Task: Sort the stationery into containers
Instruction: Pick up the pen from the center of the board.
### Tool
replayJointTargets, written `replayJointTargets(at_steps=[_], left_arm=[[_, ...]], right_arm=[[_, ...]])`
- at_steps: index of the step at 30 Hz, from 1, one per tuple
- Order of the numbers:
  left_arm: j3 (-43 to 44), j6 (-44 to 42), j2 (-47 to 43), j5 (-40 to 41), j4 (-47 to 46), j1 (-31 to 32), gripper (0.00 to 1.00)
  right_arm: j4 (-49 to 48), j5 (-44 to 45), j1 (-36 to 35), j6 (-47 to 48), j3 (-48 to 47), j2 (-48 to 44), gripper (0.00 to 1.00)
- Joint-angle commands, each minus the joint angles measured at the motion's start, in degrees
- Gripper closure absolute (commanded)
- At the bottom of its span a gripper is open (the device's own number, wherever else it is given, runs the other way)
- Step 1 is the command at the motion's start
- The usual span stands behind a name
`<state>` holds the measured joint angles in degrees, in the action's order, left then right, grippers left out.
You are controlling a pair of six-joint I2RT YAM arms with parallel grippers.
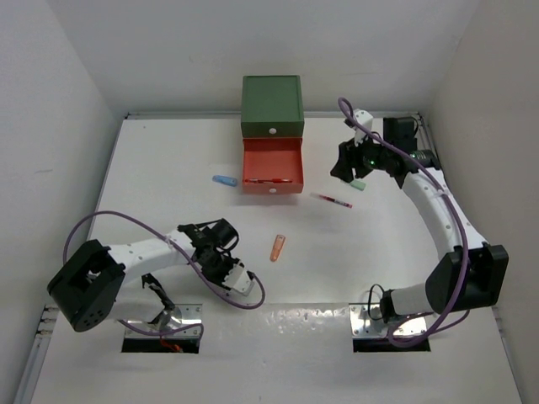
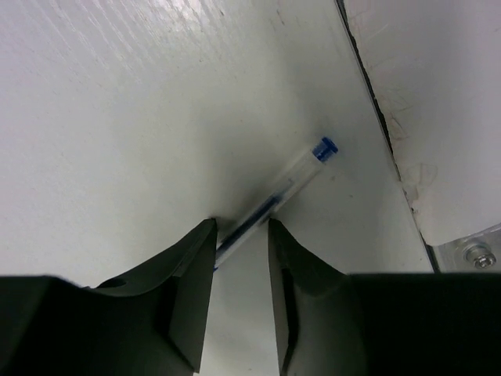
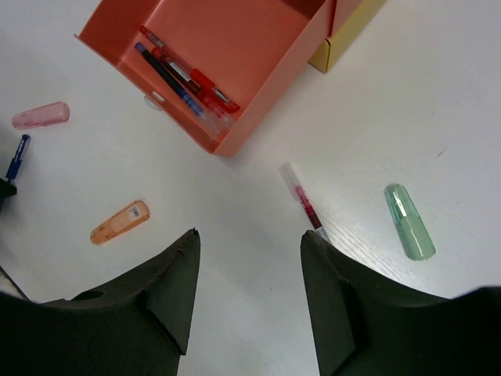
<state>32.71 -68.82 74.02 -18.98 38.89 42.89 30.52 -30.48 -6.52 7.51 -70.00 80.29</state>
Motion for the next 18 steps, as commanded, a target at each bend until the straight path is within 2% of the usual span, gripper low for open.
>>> replayJointTargets(at_steps=[1, 3, 6, 10, 13, 16, 17, 18], left_arm=[[-3.53, 0.96, 2.18, 1.49, -4.88, 0.96, 0.63], [-2.83, 1.4, 3.14, 1.58, -5.14, 1.66, 0.74], [-1.6, 2.02, 4.64, 0.7, -5.41, 2.45, 0.83], [1.21, 3.51, 5.35, -1.23, -4.1, 3.51, 0.91], [6.82, 7.55, 3.33, -1.41, -1.64, 3.86, 0.96], [21.12, 14.48, 2.36, -4.47, 3.81, 4.3, 0.98], [31.17, 18.59, 3.75, -4.48, 5.13, 4.22, 1.0], [36.5, 20.72, 4.81, -4.57, 7.14, 3.78, 1.0]], right_arm=[[-0.99, -0.81, 0.28, 1.19, 1.09, -1.45, 0.46], [-0.73, -0.55, 0.28, 1.89, 1.44, -1.54, 0.46], [-0.73, -0.37, 0.98, 2.25, 2.06, -1.54, 0.46], [-0.03, -0.46, 2.65, 3.56, 3.2, -1.8, 0.46], [0.32, -0.28, 3.97, 6.36, 4.78, -2.51, 0.47], [0.5, 1.55, 4.41, 11.46, 6.36, -2.33, 0.47], [0.15, 2.0, 4.59, 12.61, 7.23, -2.16, 0.48], [-0.02, 2.35, 4.94, 14.1, 7.33, -1.55, 0.48]])
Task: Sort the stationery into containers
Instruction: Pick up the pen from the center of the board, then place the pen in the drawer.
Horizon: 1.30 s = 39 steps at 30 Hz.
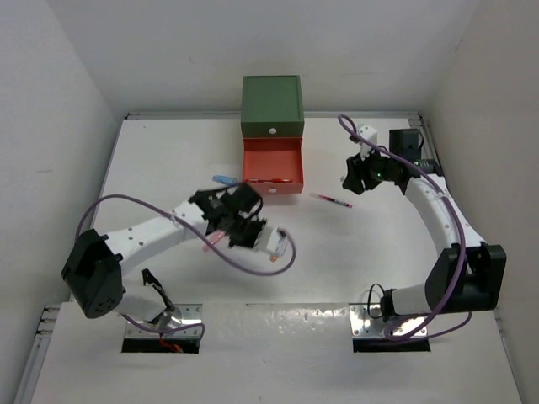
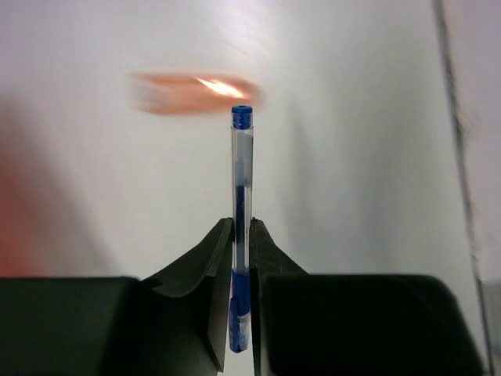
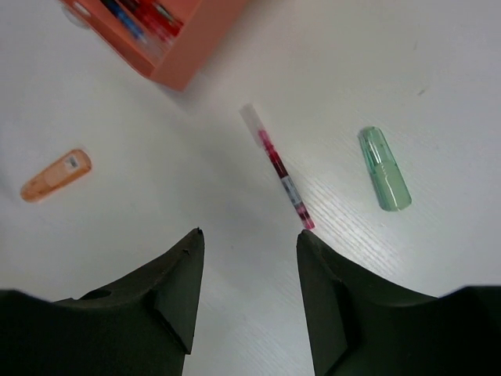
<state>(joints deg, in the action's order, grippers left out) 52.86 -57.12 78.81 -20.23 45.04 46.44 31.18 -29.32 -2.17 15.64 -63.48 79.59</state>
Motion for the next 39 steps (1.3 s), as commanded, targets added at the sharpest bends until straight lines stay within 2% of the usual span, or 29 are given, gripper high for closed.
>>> replayJointTargets(at_steps=[1, 2, 4, 6, 10, 17, 18, 20, 22, 23, 24, 28, 30, 32, 33, 39], left_arm=[[21.27, 12.7, 1.16, -4.11, 1.54, -1.16, 1.0], [29.85, 15.0, 3.26, -4.55, -0.02, -2.13, 1.0], [36.41, 20.71, 5.38, -4.64, -2.4, -4.85, 1.0], [42.81, 21.52, 9.25, -3.42, -5.04, -5.65, 1.0], [46.63, 24.58, 17.49, 2.72, -12.23, -9.33, 1.0], [52.95, 33.39, 29.46, -1.56, -18.67, -16.28, 1.0], [54.7, 35.05, 31.48, -1.92, -18.93, -17.33, 0.98], [56.38, 36.72, 33.42, -2.79, -18.93, -18.39, 0.91], [58.58, 37.87, 35.53, -3.24, -18.76, -19.01, 0.76], [59.19, 39.27, 35.89, -4.11, -18.93, -19.54, 0.66], [60.07, 39.98, 36.68, -4.38, -19.02, -19.8, 0.47], [66.91, 44.72, 37.12, -9.72, -19.28, -21.47, 0.34], [67.64, 48.15, 35.03, -10.71, -20.94, -22.53, 0.22], [67.11, 48.86, 32.56, -11.67, -21.39, -23.32, 0.18], [66.67, 48.69, 29.94, -11.76, -20.96, -23.58, 0.0], [61.84, 46.31, 20.52, -12.55, -12.0, -26.83, 0.0]], right_arm=[[-1.2, 1.37, 0.85, 6.16, 1.25, -0.41, 0.5], [-1.64, 1.28, 1.2, 5.98, 1.34, 0.12, 0.51], [-1.91, 0.67, 1.91, 5.81, 1.7, 1.18, 0.52], [-2.52, 0.23, 1.91, 5.72, 2.4, 1.7, 0.53], [-4.54, 0.32, 1.91, 5.81, 3.89, 2.58, 0.53], [-7.27, 0.41, 4.02, 4.84, 4.33, 5.48, 0.53], [-7.71, 0.41, 4.02, 4.67, 4.07, 5.83, 0.53], [-8.24, 0.49, 4.11, 4.66, 3.98, 6.63, 0.53], [-8.94, 0.49, 4.02, 5.54, 3.98, 7.59, 0.53], [-9.29, 0.32, 4.02, 6.06, 3.89, 7.86, 0.54], [-9.64, 0.14, 3.93, 6.94, 3.98, 8.21, 0.54], [-10.09, 0.58, 2.7, 12.47, 4.16, 11.1, 0.58], [-10.35, 0.84, 0.87, 14.06, 3.98, 12.6, 0.59], [-10.17, 1.37, -0.19, 16.26, 3.28, 14.87, 0.59], [-10.35, 1.63, -0.81, 17.31, 2.93, 15.85, 0.59], [-10.87, 2.95, -2.92, 18.38, -0.67, 22.62, 0.6]])
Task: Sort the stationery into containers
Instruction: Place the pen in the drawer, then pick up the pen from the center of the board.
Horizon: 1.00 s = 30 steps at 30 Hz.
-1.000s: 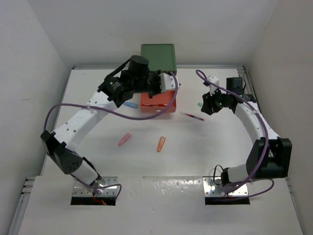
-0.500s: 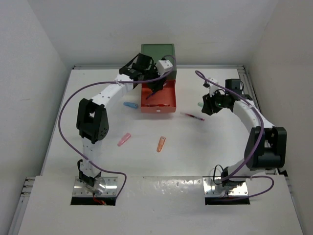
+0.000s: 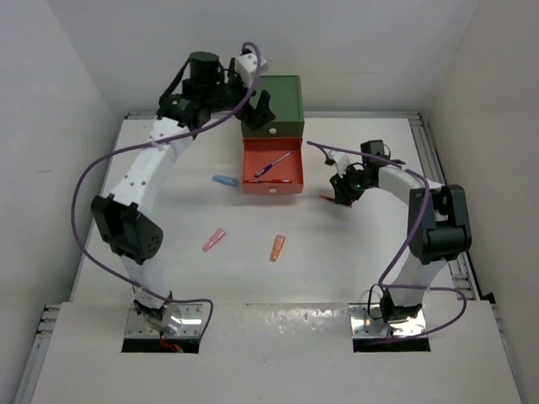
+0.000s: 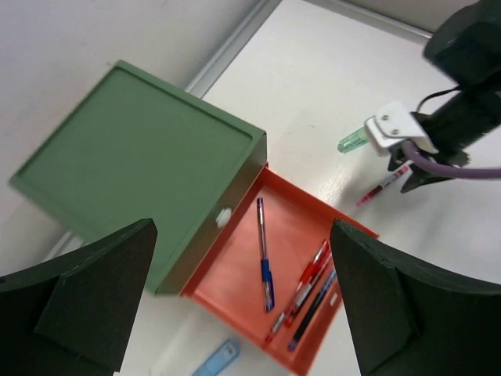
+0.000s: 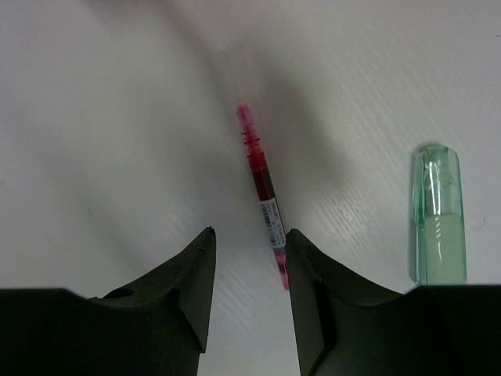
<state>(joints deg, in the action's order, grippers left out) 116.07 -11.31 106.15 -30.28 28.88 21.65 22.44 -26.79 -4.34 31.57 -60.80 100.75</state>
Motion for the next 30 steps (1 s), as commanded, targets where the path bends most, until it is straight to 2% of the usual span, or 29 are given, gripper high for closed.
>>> replayJointTargets(at_steps=[1, 5, 10, 13, 17, 21, 23, 26, 28, 30], left_arm=[[-2.51, 0.5, -7.79, -2.5, 5.47, -3.09, 0.0], [-10.93, 2.25, -13.14, 0.13, 8.9, -5.82, 0.0], [-19.12, 7.88, -18.42, 0.84, 7.77, -11.53, 0.0], [-22.29, 6.83, -20.01, 0.66, 7.59, -13.56, 0.0], [-24.31, 4.63, -21.07, 0.84, 6.98, -14.53, 0.0], [-24.14, 4.89, -20.55, 0.75, 6.89, -14.79, 0.0], [-24.22, 4.89, -20.37, 0.05, 6.98, -15.06, 0.0], [-25.28, 4.98, -20.72, -0.65, 6.01, -15.84, 0.0], [-27.29, 4.9, -21.77, -0.83, 4.17, -16.37, 0.0], [-29.75, 2.36, -23.96, -4.77, 1.11, -16.99, 0.0]], right_arm=[[-2.31, 0.68, -1.02, 2.44, -3.63, 2.08, 0.6], [-3.1, 1.91, -2.69, 3.49, -4.33, 5.94, 0.6], [-4.24, 4.28, -3.66, 4.81, -4.68, 8.67, 0.61], [-4.51, 5.42, -4.1, 6.22, -4.33, 9.55, 0.65], [-5.03, 8.06, -4.71, 8.76, -2.84, 9.38, 0.76], [-4.86, 9.2, -3.84, 11.4, 1.1, 6.57, 0.94], [-3.89, 9.47, -2.26, 13.16, 2.69, 3.59, 0.99], [-1.09, 9.04, 0.46, 12.82, 4.19, -1.42, 1.0], [2.69, 6.67, 2.48, 9.92, 2.36, -5.19, 1.0], [5.24, 3.95, 3.02, 6.07, -0.98, -7.49, 1.0]])
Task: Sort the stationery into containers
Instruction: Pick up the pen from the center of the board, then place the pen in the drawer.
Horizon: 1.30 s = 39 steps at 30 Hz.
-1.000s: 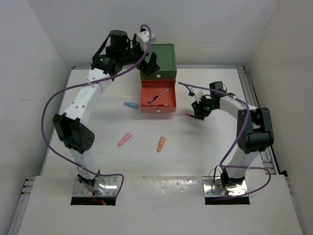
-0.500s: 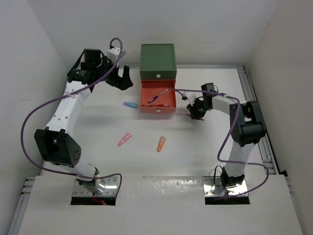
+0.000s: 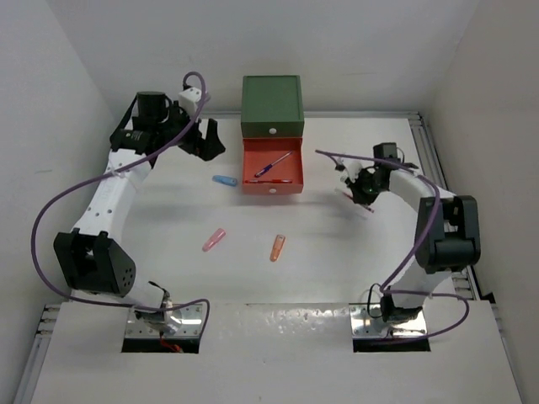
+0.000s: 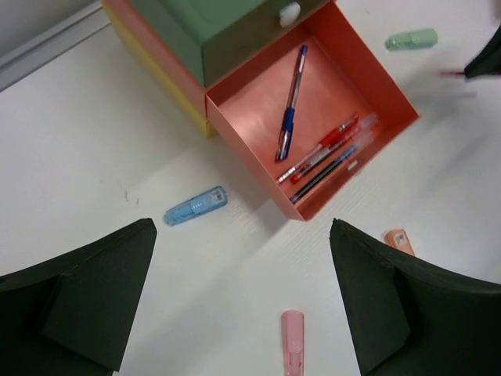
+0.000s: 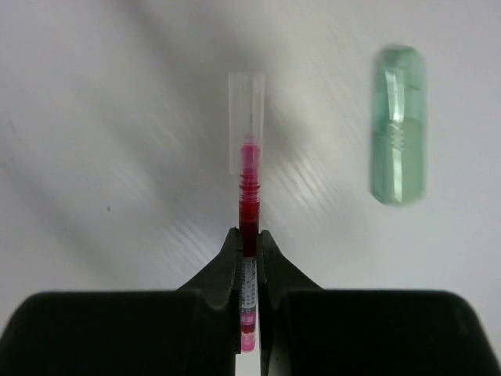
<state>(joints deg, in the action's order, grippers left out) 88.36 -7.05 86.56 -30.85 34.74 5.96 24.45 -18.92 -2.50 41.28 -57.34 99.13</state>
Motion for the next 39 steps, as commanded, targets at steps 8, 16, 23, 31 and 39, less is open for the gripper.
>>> replayJointTargets(at_steps=[8, 16, 23, 31, 39], left_arm=[[-16.99, -10.61, -13.44, -13.35, -10.68, -1.47, 0.08], [-24.27, -11.85, -20.1, -15.82, -14.08, -1.3, 0.13], [-27.09, -15.19, -21.09, -15.99, -13.82, 3.44, 0.24], [-27.97, -18.35, -17.4, -14.67, -14.44, 8.72, 0.51], [-28.68, -24.32, -14.05, -9.77, -12.85, 14.52, 0.83]], right_arm=[[1.04, -7.27, -8.28, -16.12, -19.46, -10.28, 1.0], [-2.55, -5.88, -19.98, -20.53, -34.31, 2.71, 1.0], [-5.72, -3.94, -22.81, -23.17, -36.35, 10.37, 1.0], [-5.2, -2.53, -23.25, -25.62, -36.96, 9.59, 0.45], [-7.03, -4.9, -22.19, -36.35, -41.44, 4.84, 0.51]])
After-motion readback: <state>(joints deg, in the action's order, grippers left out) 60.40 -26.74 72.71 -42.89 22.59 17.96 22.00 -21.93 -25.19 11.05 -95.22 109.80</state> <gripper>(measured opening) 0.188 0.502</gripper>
